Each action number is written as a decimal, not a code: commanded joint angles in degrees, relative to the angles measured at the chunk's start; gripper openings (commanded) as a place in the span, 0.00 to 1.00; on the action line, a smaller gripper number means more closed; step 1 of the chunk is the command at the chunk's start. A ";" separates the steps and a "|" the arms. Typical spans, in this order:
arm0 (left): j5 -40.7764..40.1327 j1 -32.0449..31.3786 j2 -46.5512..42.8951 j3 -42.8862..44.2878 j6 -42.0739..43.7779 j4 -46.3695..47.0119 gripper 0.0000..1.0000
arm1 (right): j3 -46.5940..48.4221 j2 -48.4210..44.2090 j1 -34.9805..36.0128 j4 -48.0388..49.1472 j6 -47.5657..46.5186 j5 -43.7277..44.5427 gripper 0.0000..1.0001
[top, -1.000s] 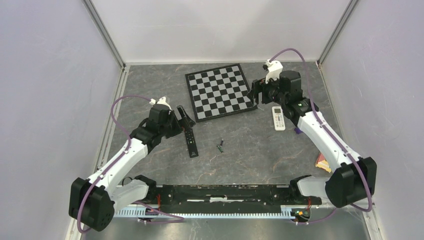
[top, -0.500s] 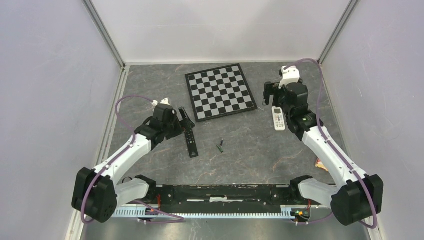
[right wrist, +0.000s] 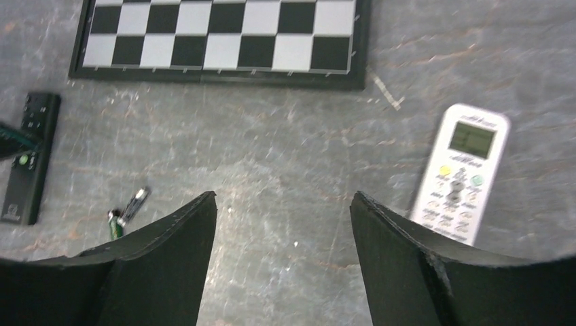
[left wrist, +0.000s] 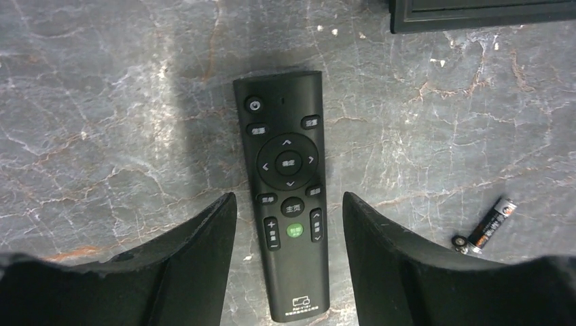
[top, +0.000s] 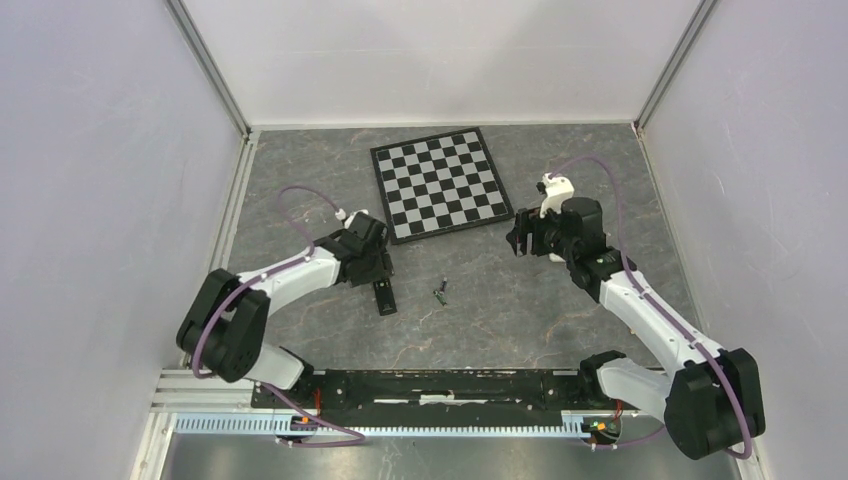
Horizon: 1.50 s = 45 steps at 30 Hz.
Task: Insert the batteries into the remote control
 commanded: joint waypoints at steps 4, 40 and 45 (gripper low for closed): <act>-9.63 -3.89 5.79 6.06 -1.94 -4.63 0.59 | -4.77 -1.15 0.01 1.08 3.59 -7.56 0.74; 16.77 -6.32 -10.37 4.51 -2.19 11.65 0.17 | -13.95 -2.13 21.68 33.98 32.25 -15.50 0.98; 26.52 -6.30 -13.72 4.13 -5.07 19.52 0.16 | -14.58 -2.85 22.23 38.74 42.28 -14.87 0.98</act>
